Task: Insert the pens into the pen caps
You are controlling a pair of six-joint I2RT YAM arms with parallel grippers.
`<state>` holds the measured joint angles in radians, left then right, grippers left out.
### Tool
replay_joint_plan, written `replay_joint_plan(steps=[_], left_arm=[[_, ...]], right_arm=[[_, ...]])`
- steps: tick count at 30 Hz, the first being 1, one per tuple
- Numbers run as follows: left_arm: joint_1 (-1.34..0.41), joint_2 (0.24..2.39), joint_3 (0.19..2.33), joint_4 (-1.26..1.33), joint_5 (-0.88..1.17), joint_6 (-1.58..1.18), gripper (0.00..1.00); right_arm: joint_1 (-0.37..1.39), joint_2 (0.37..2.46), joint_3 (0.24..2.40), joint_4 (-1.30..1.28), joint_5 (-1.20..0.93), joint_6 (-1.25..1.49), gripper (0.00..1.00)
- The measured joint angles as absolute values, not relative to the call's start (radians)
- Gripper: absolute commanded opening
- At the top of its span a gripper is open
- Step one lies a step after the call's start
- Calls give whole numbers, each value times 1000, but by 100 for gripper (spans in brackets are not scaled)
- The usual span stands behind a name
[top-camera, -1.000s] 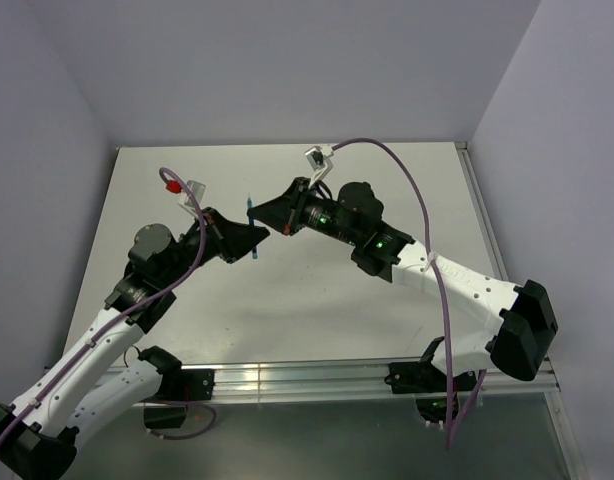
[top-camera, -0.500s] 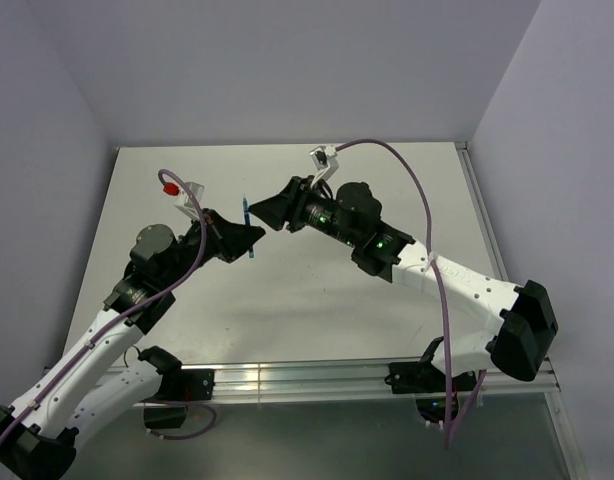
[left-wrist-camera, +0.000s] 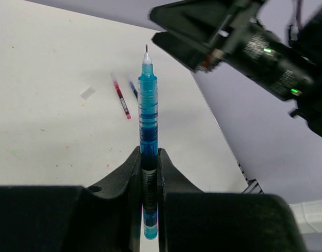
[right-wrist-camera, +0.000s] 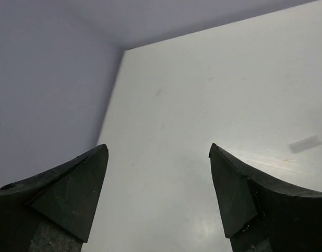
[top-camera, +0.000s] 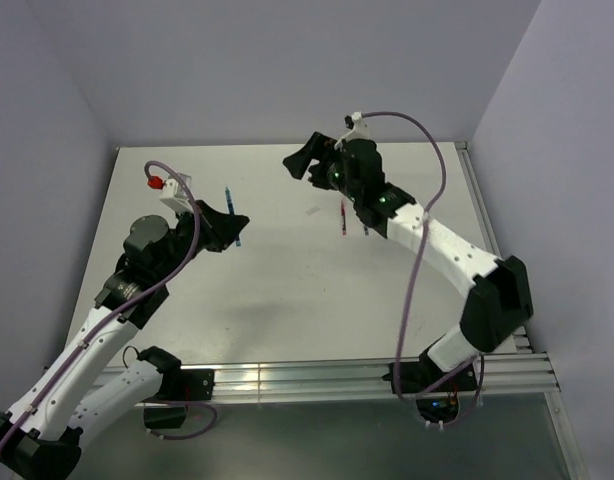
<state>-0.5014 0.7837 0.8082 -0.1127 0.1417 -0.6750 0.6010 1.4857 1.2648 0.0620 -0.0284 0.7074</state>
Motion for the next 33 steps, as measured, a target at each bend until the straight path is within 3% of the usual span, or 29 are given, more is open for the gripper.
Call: replay_joint_plan(steps=[6,14,18,33], left_arm=[[-476,793,832,-148,137,-664,0],[-450,801,836,-198,135,-633,0],[-437,802,836,-209,136,-617,0],[-434,801,836,-209,133,-586,0]], right_arm=[[517,1810,1512,-152,73,685,47],[485,2063,1611,-328,119,762,41],[485,2129,1684,-369,128,790,35],[480,2300,1924,-485,203,714,29]])
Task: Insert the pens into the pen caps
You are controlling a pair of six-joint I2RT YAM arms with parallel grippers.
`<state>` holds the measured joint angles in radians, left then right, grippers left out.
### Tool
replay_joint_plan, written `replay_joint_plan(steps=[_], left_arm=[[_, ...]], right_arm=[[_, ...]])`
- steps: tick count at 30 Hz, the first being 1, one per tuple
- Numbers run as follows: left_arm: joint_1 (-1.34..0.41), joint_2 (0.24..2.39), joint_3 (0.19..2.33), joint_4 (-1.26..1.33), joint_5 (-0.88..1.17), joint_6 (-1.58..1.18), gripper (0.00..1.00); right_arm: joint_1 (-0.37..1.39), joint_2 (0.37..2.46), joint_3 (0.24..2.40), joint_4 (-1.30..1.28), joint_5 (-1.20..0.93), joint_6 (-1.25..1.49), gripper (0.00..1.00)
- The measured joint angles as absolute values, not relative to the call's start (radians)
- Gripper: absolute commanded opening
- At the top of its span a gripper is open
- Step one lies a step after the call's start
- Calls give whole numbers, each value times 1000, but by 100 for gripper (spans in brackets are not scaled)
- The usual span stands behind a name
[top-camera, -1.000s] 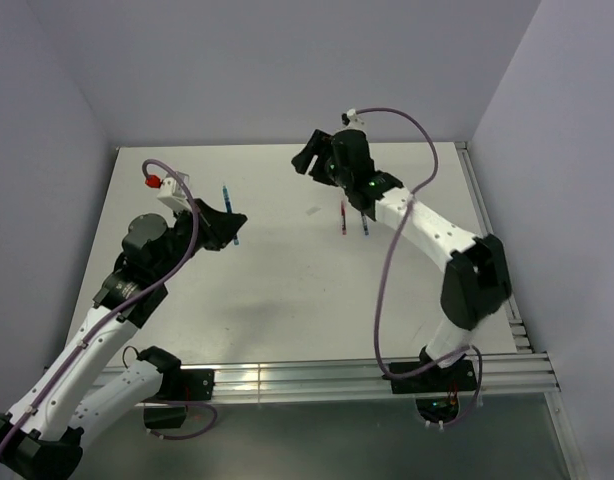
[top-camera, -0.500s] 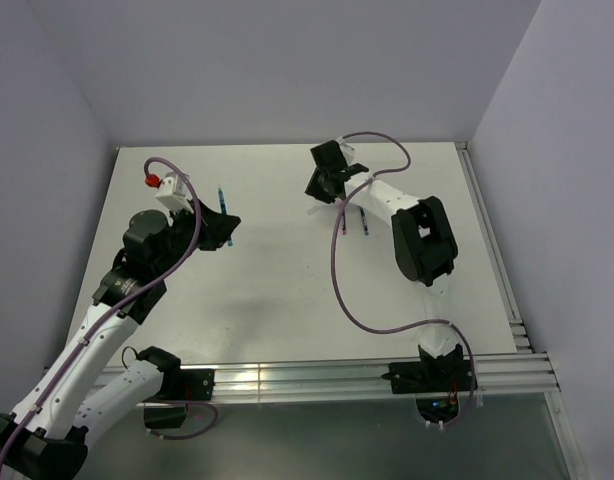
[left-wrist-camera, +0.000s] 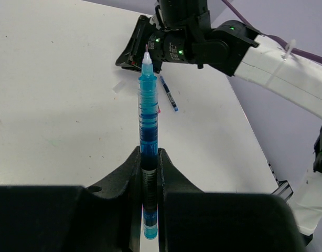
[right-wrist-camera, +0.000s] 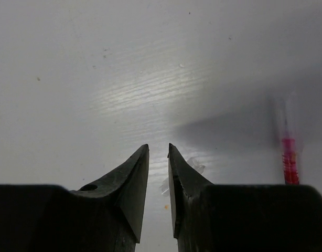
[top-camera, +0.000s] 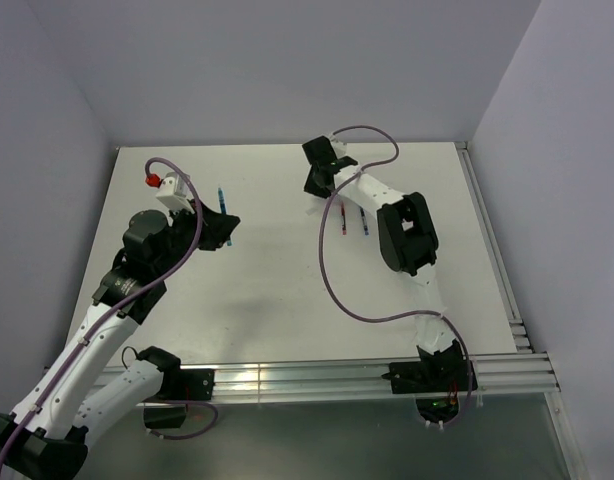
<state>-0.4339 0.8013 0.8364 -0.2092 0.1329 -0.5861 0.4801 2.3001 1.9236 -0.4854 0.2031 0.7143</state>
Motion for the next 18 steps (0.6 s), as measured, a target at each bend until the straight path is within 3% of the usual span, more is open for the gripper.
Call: replay_joint_plan(steps=[18], left_arm=[[-440,801,836,-210,116,-568,0]], right_arm=[[465,2423,2085,-607,192,576,27]])
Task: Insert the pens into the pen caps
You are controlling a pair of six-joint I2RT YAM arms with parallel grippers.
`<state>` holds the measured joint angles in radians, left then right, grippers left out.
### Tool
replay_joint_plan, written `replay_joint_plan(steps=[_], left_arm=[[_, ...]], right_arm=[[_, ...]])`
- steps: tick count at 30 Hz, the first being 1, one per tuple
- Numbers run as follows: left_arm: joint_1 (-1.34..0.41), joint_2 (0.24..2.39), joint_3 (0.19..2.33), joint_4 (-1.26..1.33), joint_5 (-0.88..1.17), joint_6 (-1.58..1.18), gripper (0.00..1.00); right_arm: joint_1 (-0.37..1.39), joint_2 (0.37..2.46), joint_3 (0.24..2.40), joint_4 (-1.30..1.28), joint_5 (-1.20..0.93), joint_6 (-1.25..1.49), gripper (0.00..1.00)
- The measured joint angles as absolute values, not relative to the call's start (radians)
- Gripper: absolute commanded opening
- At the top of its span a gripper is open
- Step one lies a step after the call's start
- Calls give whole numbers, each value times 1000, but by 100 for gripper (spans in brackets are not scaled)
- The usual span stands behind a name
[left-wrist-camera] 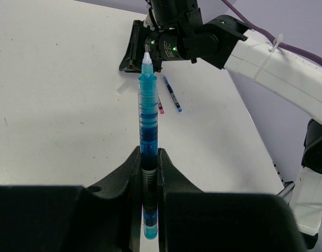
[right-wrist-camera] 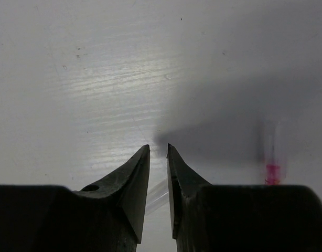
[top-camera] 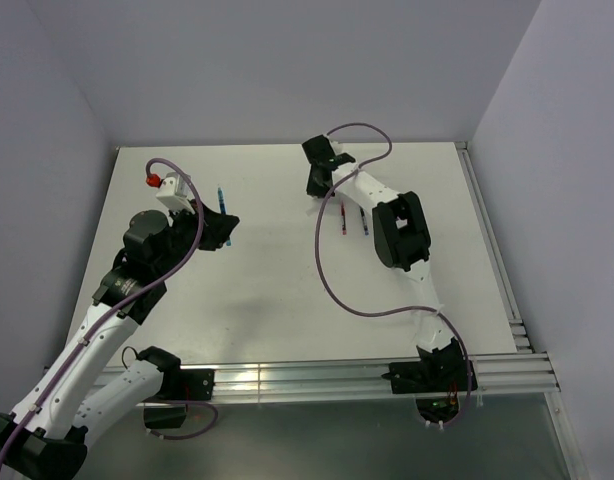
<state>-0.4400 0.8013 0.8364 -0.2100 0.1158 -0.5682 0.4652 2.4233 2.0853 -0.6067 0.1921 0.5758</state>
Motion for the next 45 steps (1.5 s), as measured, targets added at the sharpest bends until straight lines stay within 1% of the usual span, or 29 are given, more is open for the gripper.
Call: replay_joint_plan(steps=[11,18,33,45], left_arm=[[-440,801,836,-210,116,-568,0],[-440,803,836,-210,116,-569,0],[-440,804,836,-210,116,-569,0],[-440,804,836,-210,116,-569,0]], right_arm=[[461,2447,2092,-621,163,525,26],[461,2434,2060,-600,164,511,24],[489,2302,1828,-521,167,478,20],[541,2229,1701,-466,163,477,18]])
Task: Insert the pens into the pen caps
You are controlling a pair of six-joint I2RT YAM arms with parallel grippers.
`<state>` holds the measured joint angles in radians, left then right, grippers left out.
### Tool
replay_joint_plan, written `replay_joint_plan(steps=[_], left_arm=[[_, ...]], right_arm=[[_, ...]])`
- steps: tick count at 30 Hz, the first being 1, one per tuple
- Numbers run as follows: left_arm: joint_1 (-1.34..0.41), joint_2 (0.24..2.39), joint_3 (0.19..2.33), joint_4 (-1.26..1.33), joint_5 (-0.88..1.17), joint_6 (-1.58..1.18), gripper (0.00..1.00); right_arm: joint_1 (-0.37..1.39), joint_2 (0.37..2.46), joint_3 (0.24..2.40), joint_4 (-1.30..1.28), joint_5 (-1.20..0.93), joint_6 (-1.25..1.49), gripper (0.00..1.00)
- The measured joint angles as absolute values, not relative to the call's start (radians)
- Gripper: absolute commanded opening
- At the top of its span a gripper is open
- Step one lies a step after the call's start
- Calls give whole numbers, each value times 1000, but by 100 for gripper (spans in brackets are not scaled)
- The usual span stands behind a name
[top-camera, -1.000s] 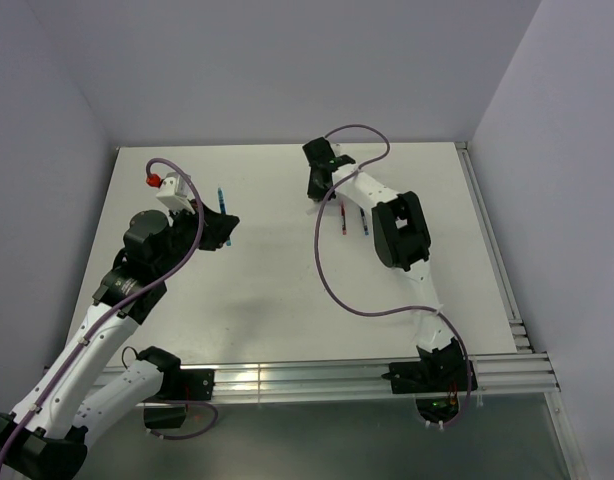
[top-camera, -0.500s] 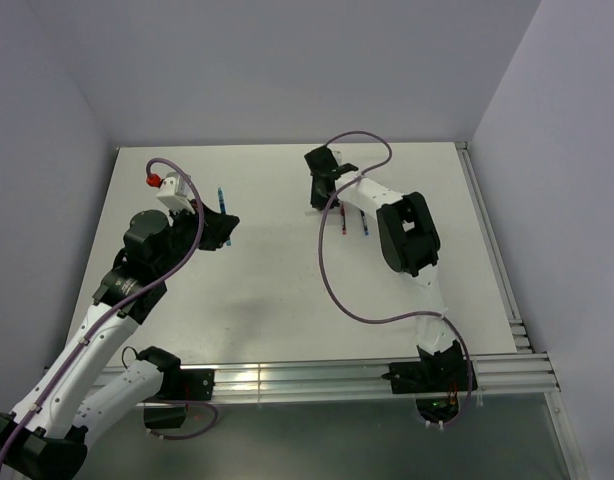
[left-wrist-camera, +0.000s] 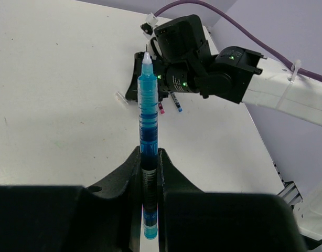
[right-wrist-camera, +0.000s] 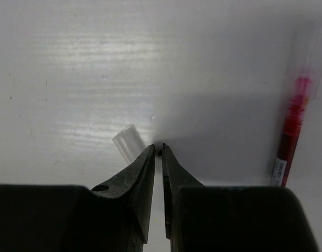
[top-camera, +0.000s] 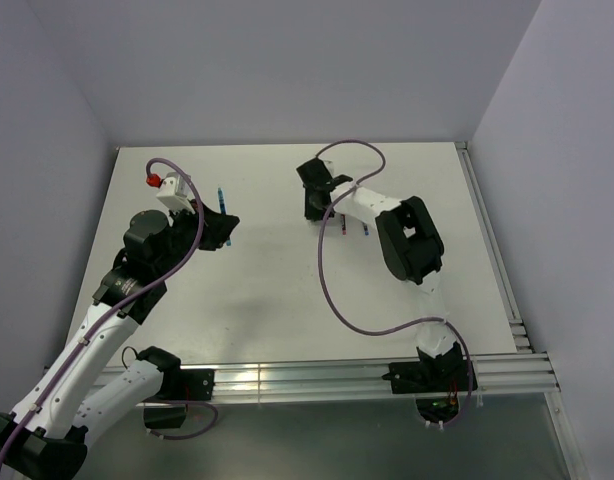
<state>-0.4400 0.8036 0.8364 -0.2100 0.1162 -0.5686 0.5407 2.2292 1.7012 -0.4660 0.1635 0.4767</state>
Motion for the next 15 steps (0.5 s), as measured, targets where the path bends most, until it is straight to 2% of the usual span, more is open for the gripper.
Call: replay_joint_plan(steps=[15], left_arm=[[-440,803,836,-210,117,-569,0]], right_arm=[[580,2173,1624,-473,167,491,21]])
